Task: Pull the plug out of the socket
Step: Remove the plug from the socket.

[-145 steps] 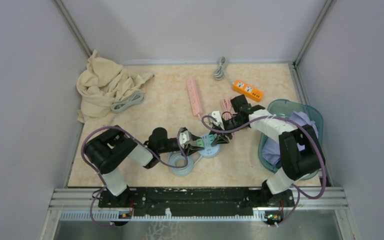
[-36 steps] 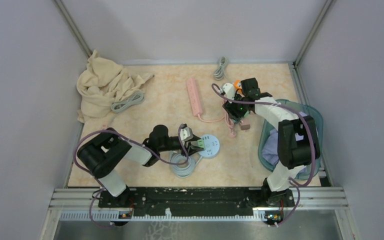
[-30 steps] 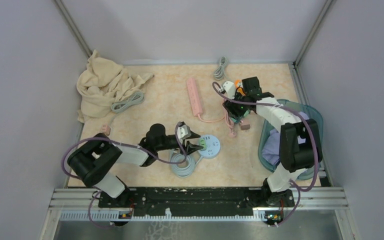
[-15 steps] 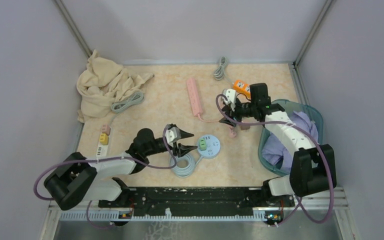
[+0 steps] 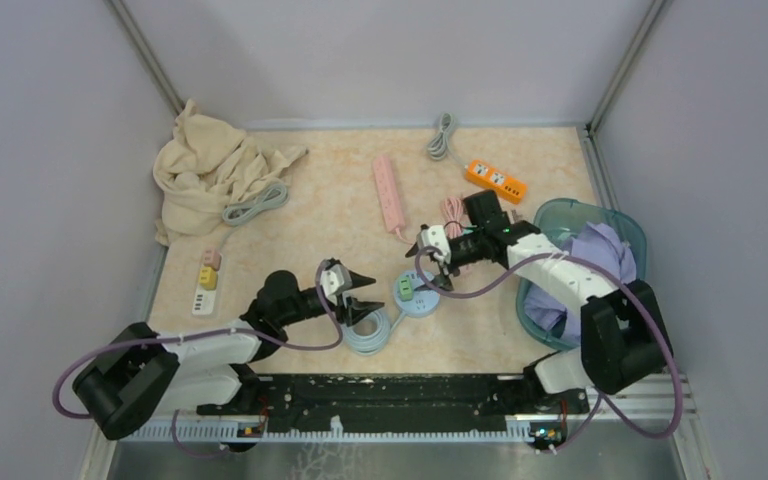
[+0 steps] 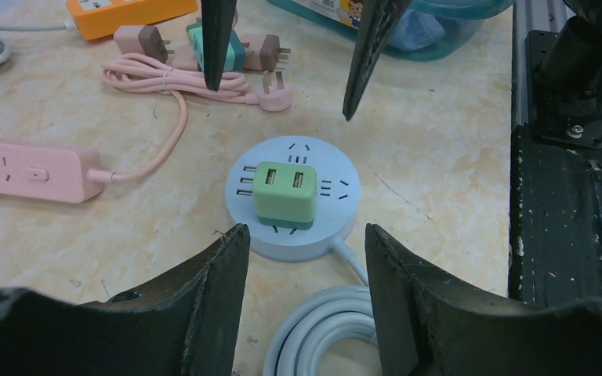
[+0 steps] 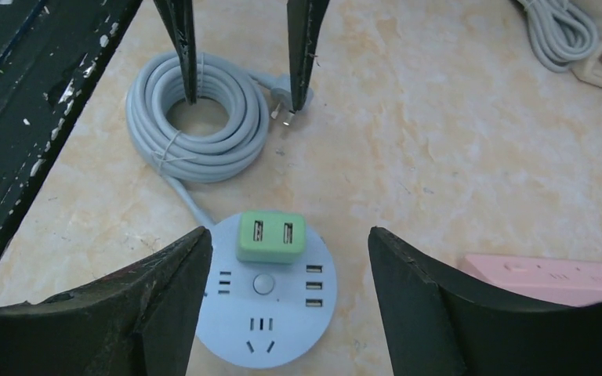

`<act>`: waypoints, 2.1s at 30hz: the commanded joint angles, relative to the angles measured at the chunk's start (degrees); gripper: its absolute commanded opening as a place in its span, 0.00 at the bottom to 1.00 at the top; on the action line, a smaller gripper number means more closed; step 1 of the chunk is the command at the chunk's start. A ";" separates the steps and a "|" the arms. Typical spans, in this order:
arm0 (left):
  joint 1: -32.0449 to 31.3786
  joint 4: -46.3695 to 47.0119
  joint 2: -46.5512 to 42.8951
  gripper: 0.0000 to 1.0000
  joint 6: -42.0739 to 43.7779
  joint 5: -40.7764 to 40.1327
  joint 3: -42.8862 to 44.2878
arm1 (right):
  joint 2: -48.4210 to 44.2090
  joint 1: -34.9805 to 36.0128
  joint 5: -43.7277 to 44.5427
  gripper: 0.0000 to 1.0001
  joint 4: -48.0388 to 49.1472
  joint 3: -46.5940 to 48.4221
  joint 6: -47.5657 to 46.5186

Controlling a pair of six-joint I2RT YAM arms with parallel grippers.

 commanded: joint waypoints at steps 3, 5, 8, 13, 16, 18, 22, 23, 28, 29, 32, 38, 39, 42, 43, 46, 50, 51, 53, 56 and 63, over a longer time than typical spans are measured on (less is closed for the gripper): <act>0.02 0.43 -2.80 0.62 -1.22 -2.24 -1.91 | 4.22 8.36 12.35 0.80 8.38 1.49 9.97; 0.02 0.16 -3.42 0.62 -1.32 -2.72 -2.57 | 5.56 10.35 16.01 0.82 8.16 2.35 10.83; 0.02 -0.39 -4.33 0.62 -1.24 -3.40 -3.22 | 7.54 12.84 20.05 0.85 5.46 3.84 9.75; 0.03 -1.00 -5.44 0.62 -1.23 -4.29 -3.90 | 10.27 15.51 26.10 0.86 3.29 5.75 9.01; 0.02 -0.99 -5.63 0.62 -1.25 -4.47 -4.23 | 11.31 16.31 27.78 0.82 2.35 6.48 8.36; 0.07 -0.98 -5.54 0.62 -1.21 -4.50 -4.33 | 12.12 16.63 28.87 0.77 1.13 7.10 7.64; 0.02 -0.79 -5.67 0.62 -1.36 -4.43 -4.51 | 13.45 17.00 30.19 0.68 -1.64 8.92 6.69; 0.02 -0.73 -5.72 0.62 -1.35 -4.46 -4.59 | 13.63 17.07 30.30 0.67 -1.91 9.13 6.48; 0.02 -0.67 -5.91 0.62 -1.53 -4.61 -4.75 | 14.28 17.61 31.05 0.62 -2.89 9.48 5.57; 0.02 -0.63 -5.90 0.62 -1.58 -4.61 -4.76 | 14.48 17.70 31.11 0.59 -3.14 9.71 5.60; 0.02 -0.43 -5.82 0.62 -1.82 -4.61 -4.81 | 14.87 17.78 31.06 0.50 -3.92 10.34 5.48; 0.02 2.95 -5.27 0.63 -6.29 -4.49 -5.40 | 15.03 17.80 30.62 0.25 -4.93 11.40 5.23; 0.02 3.38 -5.10 0.65 -7.73 -4.83 -5.31 | 14.93 17.80 30.45 0.21 -5.10 11.64 5.16; 0.02 3.44 -4.85 0.73 -14.12 -7.18 -4.55 | 14.00 17.76 29.95 0.12 -5.16 11.75 4.75; 0.02 3.07 -4.77 0.78 -17.14 -8.95 -4.18 | 13.61 17.73 29.68 0.09 -5.11 11.66 4.47; 0.18 -0.11 -4.71 0.87 -23.49 -11.60 -2.26 | 12.38 17.79 29.00 0.00 -5.00 11.24 3.24; 0.80 -3.96 -3.48 0.91 -29.56 -11.62 1.00 | 10.42 17.77 27.32 0.00 -4.68 10.00 0.26; 1.05 -4.61 -3.04 0.91 -31.13 -11.43 1.66 | 9.75 17.72 26.82 0.00 -4.45 9.54 -0.62; 1.88 -5.08 -2.15 0.91 -34.61 -11.27 2.59 | 8.27 17.73 25.87 0.00 -3.94 8.32 -2.82; 3.61 -4.33 -0.84 0.89 -39.42 -10.17 3.11 | 5.79 17.71 25.41 0.00 -3.01 6.79 -5.17; 6.48 -0.81 2.63 0.81 -47.57 -9.32 2.87 | 1.90 17.62 22.33 0.00 -3.71 3.76 -13.93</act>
